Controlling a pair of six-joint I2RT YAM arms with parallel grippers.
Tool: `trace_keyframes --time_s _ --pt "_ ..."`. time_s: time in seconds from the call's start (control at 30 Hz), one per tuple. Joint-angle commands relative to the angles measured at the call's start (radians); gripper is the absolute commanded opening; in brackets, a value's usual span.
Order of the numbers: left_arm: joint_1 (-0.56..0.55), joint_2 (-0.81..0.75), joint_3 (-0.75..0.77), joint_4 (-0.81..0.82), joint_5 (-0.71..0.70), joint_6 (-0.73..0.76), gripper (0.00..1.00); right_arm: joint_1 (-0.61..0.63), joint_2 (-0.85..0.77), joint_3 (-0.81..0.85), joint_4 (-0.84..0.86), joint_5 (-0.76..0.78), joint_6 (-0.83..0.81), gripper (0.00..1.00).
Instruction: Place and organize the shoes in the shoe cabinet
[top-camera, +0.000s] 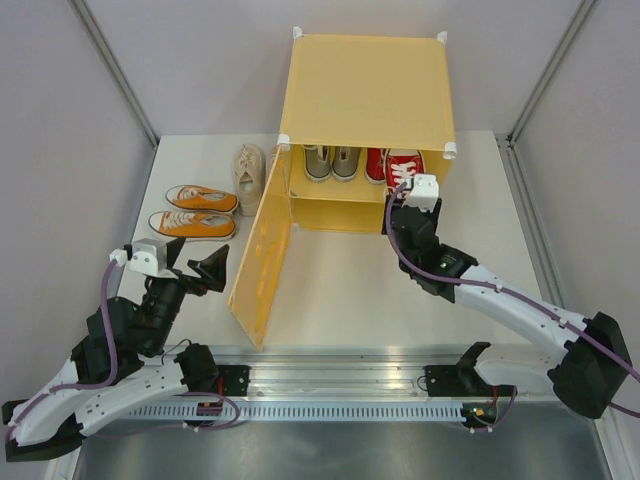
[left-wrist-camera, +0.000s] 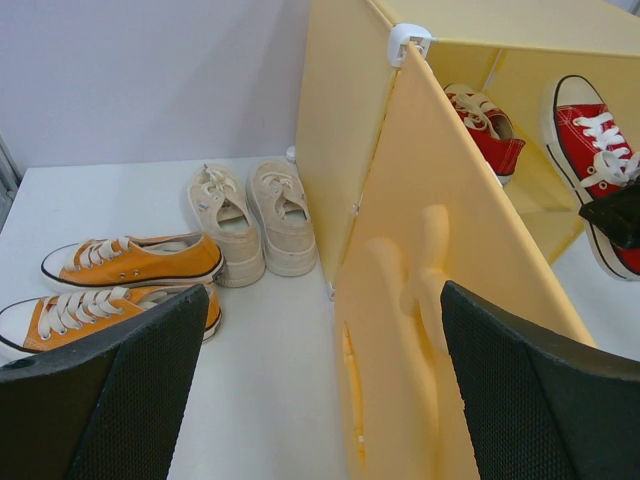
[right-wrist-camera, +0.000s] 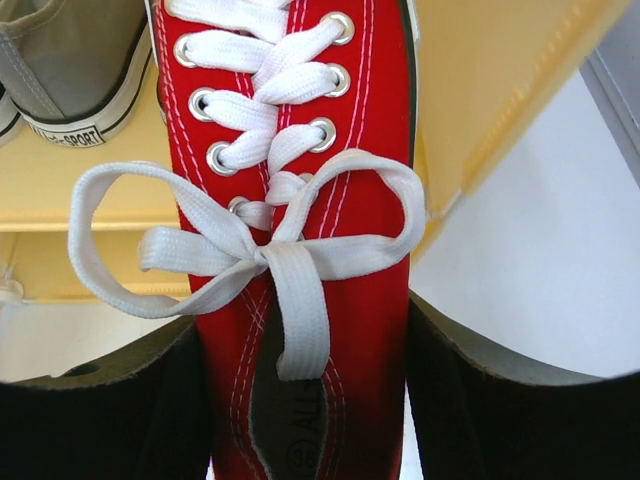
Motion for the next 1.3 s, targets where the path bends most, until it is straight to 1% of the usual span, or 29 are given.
trace_keyframes --time_s 0.0,0.23,0.5,0.6,0.67,0.77,0.8,0.9,1.03,1.2,1.27 --pt "0.004 -0.008 0.001 0.010 0.012 -0.027 1.00 -0.031 0.032 0.085 0.253 0.001 -0.151 0.01" --pt "0.004 -0.010 -0.001 0.010 0.014 -0.027 1.00 -0.051 0.133 0.142 0.357 0.047 -0.266 0.01" --pt "0.004 -0.010 0.001 0.009 0.020 -0.028 1.00 -0.051 0.190 0.107 0.547 0.125 -0.393 0.01" --pt "0.004 -0.009 0.001 0.009 0.021 -0.028 1.00 -0.051 0.239 0.091 0.625 0.159 -0.448 0.01" --pt "0.004 -0.010 0.001 0.010 0.023 -0.028 1.00 -0.051 0.264 0.081 0.710 0.188 -0.520 0.01" --pt "0.004 -0.010 0.001 0.009 0.024 -0.028 1.00 -0.057 0.322 0.061 0.887 0.210 -0.614 0.01" --pt "0.004 -0.012 0.001 0.009 0.026 -0.030 1.00 -0.058 0.334 0.062 0.911 0.217 -0.632 0.01" --pt "0.004 -0.013 0.002 0.010 0.027 -0.030 1.00 -0.069 0.374 0.076 0.948 0.228 -0.678 0.02" --pt "0.004 -0.016 0.001 0.009 0.030 -0.030 1.00 -0.095 0.390 0.065 0.960 0.210 -0.651 0.04" --pt "0.004 -0.018 0.002 0.009 0.037 -0.031 1.00 -0.120 0.419 0.047 1.017 0.210 -0.677 0.05" --pt "0.004 -0.018 0.002 0.009 0.040 -0.033 0.99 -0.126 0.425 0.047 1.018 0.210 -0.677 0.08"
